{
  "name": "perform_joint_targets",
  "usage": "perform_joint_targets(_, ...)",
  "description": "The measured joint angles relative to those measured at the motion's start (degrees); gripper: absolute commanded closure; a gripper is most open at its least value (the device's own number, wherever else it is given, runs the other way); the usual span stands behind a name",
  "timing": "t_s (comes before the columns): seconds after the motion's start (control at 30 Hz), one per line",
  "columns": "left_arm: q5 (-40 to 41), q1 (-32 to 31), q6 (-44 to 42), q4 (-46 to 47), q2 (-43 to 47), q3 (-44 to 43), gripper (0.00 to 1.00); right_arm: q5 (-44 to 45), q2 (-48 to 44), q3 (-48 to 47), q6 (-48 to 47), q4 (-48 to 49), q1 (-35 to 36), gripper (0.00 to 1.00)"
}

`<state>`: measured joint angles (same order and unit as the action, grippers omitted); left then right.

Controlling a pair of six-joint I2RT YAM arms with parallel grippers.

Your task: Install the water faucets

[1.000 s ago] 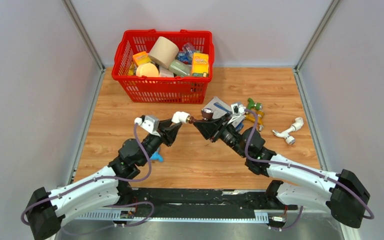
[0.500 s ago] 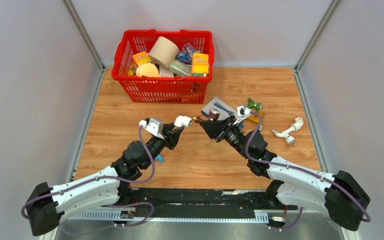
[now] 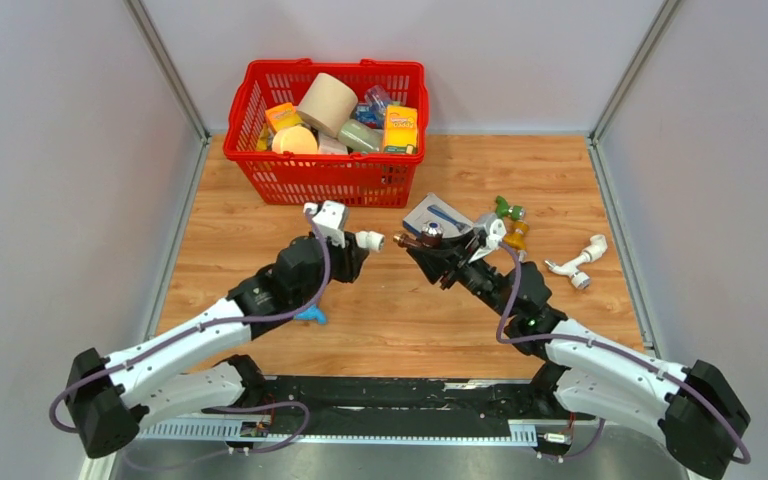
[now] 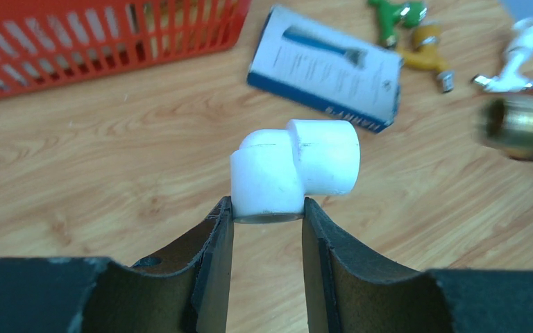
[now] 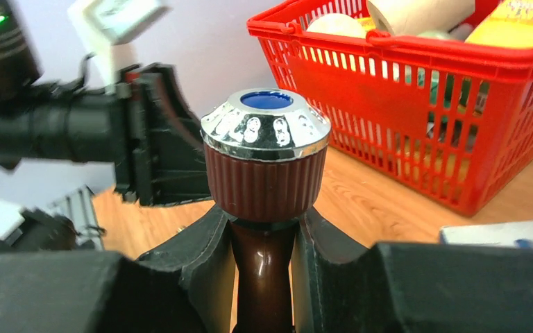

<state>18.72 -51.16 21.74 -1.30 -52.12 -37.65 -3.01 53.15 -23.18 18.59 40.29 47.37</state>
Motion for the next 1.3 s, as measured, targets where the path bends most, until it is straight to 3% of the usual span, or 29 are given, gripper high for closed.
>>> perform_joint_targets(0.2,-6.8,2.7,3.7,-19.1,-10.0,-9.2,1.0,-5.8,-5.9,2.8,-15.6,-3.4,0.3,1.0)
perform_joint_targets(0.37,-16.1,6.2,3.4,-37.0,-16.0,-22.9,1.0,-8.7,-9.4,6.6,-29.0,-3.3,4.0,1.0)
perform_joint_targets(0.6,-25.1,14.6,-2.4,-52.3,-20.5,-40.9,1.0,-12.9,-7.9,-2.5,-51.0,-11.6,7.7,1.0)
perform_joint_targets(0.73,-28.7,15.5,-5.2,-56.8,-21.6,-45.3,1.0,-13.1,-6.3,-8.0,-63.6,-15.8,9.7,1.0)
perform_joint_targets(0.93,-32.4,16.0,-7.9,-61.0,-22.0,-45.6,1.0,-11.6,-4.5,-8.6,-81.6,-21.4,13.2,1.0)
perform_joint_targets(1.3,-35.2,16.1,-10.7,-63.3,-22.3,-48.1,1.0,-7.8,-1.2,-8.5,-96.5,-24.4,17.2,1.0)
